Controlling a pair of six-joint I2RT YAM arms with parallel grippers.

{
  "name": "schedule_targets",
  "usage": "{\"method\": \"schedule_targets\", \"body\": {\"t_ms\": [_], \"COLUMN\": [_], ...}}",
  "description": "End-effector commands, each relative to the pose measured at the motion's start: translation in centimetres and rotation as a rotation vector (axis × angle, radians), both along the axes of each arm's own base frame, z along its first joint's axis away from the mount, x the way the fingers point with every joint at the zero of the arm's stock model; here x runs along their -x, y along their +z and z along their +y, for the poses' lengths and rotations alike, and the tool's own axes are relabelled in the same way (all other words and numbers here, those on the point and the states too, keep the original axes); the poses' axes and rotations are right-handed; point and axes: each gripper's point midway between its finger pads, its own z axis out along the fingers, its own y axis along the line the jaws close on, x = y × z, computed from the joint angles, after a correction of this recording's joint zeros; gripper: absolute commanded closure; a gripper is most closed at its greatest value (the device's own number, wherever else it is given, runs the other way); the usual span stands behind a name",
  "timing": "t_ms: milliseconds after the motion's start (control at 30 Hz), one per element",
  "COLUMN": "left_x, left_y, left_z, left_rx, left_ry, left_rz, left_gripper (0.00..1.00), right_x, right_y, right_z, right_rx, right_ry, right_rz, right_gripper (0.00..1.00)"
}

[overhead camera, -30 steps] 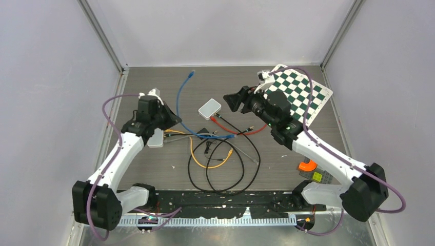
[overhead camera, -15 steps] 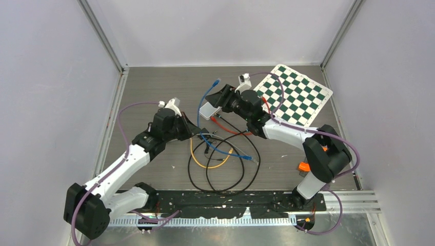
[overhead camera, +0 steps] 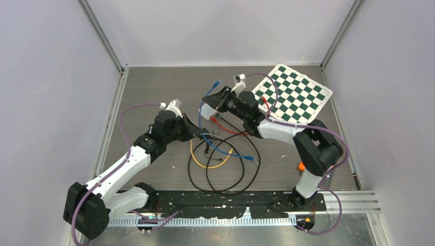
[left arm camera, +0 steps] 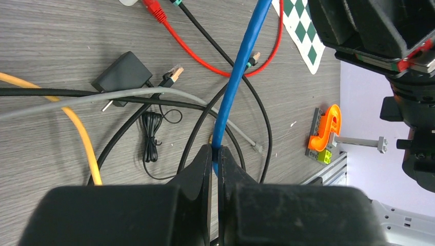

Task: Insert the plug into the switch port
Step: Pick up the connector from the center of the board.

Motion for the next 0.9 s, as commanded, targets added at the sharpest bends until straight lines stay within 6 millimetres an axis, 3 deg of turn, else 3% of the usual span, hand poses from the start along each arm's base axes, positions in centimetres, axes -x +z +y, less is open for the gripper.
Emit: {"method": "schedule_targets", "body": {"t_ms": [0,133,267,400,500,667,867], "left_x": [-0.3,0.0,0.2,0.1,0.0,-0.5,-2.1], "left_y": [1.9,1.9,2.0,2.6,4.1,8.2,11.9], "left_z": [-1.1,-1.3,-1.3,-0.5,0.4,0.5,-1.4], "left_rx": [0.067,0.095,0.101,0.038,-0.025,-0.101,-0.093], "left_ry": [-0.032,-0.047,-0.055,-0.049,-0.051,-0.149,-0.268], "left_rz": [-0.069,-0.085,-0.095,-0.116,-0.173,-0.293,-0.319], "left_gripper": [1.00,1.00,0.99,0.69,0.59,0.50,0.49], "right_x": [0.9,1.6,2.1,2.3,2.3,4.4,7.4], "right_y": [5.1,5.7,5.1,4.1,2.4,0.9,0.6], "right_z": [1.7,2.4,2.5,1.2,-0.7,-3.5,-5.6], "right_rx": [-0.065,-0.058,-0.035,0.079,0.256,0.565,0.664], "right_ry": [0.107,0.167,0.202,0.228,0.260,0.375,0.451], "right_rz": [-0.172,-0.220,-0.231,-0.285,-0.304,-0.403,-0.479], "right_gripper": [0.80,0.93,0.95,0.95,0.95,0.95,0.95]}}
